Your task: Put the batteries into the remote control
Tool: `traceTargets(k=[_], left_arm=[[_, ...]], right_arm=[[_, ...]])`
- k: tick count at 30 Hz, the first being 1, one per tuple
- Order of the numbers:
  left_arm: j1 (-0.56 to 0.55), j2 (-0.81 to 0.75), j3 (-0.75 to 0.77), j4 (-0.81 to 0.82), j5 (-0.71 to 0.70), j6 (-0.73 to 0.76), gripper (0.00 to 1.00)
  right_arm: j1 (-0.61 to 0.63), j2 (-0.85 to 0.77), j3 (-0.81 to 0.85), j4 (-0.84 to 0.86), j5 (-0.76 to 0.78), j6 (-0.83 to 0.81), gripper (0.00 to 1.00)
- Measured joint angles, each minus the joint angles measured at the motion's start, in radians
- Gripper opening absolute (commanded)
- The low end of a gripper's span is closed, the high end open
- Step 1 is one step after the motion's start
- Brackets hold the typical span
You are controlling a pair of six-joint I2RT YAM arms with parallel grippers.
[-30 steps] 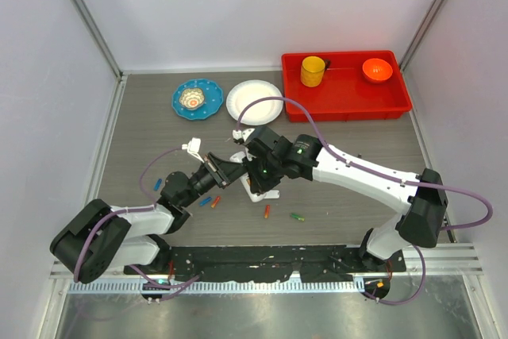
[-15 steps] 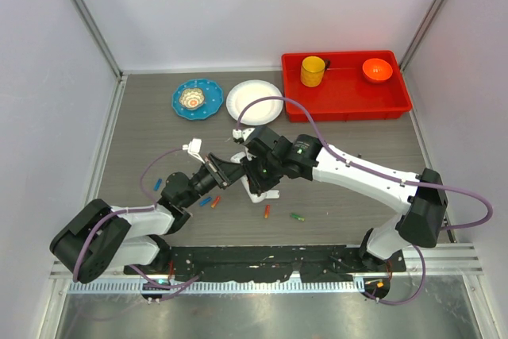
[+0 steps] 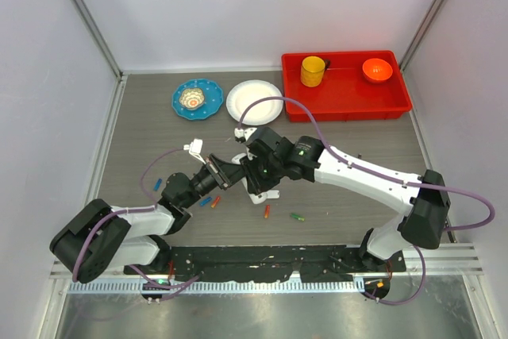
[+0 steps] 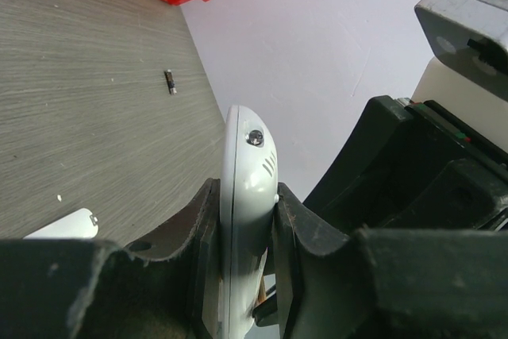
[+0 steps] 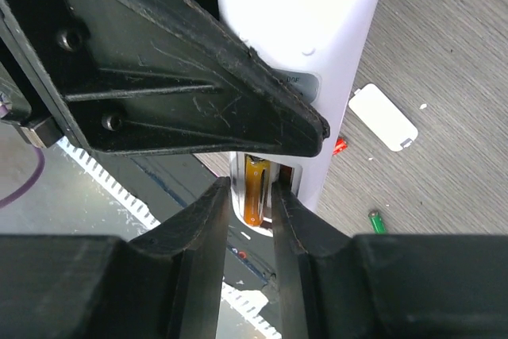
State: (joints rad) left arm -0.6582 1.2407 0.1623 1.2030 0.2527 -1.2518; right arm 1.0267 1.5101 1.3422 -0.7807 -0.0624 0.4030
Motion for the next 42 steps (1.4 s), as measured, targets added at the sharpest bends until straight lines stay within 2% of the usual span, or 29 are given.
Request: traceTargets(k=[31,38,41,42], left_arm=[[-0.027,0.069,0.005,0.064,0.051,-0.005,0.0],[-0.027,0.067,0.007,0.065,0.062,-0.007,0.0],[-0.022,0.052,0.019,0.064,0.078,-0.024,0.0],[-0.016,0.043,0.024,0.064,0.087,-0.031,0.0]], right_arm=[[-0.002,-0.064,0.064,-0.039,0.132,-0.016,0.41],[-0.016,-0.153,0.066,-0.051,0.198,-0.034,0.42],[-0.066,-0.235,-0.021,0.012,0.2,-0.023,0.43],[-0.091,-0.267,-0.067,0.048,0.189,-0.014,0.46]])
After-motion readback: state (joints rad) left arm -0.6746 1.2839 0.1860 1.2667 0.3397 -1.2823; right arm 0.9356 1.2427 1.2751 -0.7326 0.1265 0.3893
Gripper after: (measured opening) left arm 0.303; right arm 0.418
